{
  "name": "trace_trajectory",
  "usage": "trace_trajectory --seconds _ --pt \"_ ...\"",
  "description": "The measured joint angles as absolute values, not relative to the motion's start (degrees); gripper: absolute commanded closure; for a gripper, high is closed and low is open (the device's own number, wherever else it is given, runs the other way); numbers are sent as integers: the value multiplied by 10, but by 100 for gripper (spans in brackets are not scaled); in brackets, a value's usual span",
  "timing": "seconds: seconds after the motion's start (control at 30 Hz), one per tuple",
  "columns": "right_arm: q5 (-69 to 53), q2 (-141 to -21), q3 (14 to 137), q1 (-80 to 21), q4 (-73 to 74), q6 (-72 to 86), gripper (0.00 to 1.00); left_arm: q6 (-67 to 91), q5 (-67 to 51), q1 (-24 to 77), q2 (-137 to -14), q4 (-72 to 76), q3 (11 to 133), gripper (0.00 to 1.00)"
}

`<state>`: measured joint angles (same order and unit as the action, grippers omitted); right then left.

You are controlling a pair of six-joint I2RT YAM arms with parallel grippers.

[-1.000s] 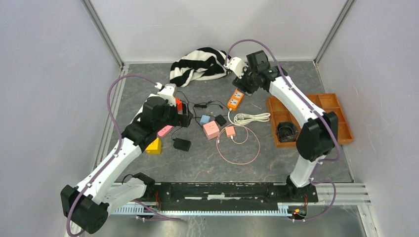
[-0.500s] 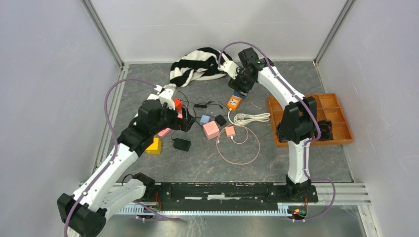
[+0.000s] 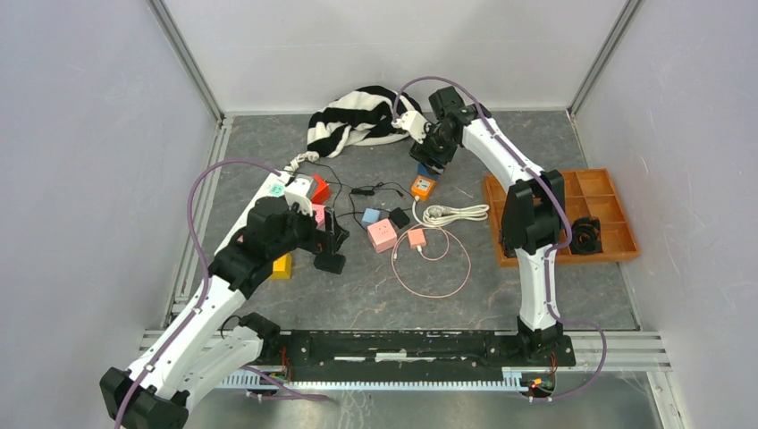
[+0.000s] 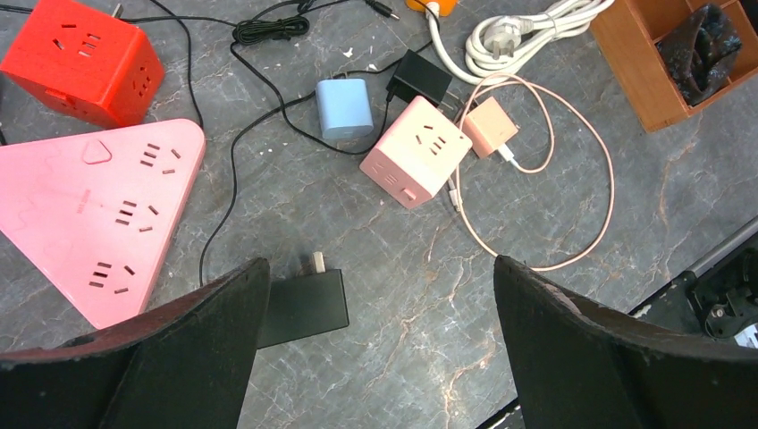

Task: Insert the plug
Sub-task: Insert the plug into the socket.

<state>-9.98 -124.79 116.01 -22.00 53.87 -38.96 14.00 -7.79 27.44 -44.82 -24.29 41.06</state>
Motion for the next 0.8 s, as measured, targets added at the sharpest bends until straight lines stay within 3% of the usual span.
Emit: trace_trajectory --seconds 0.8 --pt "-120 -1286 1173 -200 524 -419 62 140 -61 274 -438 -250 411 0"
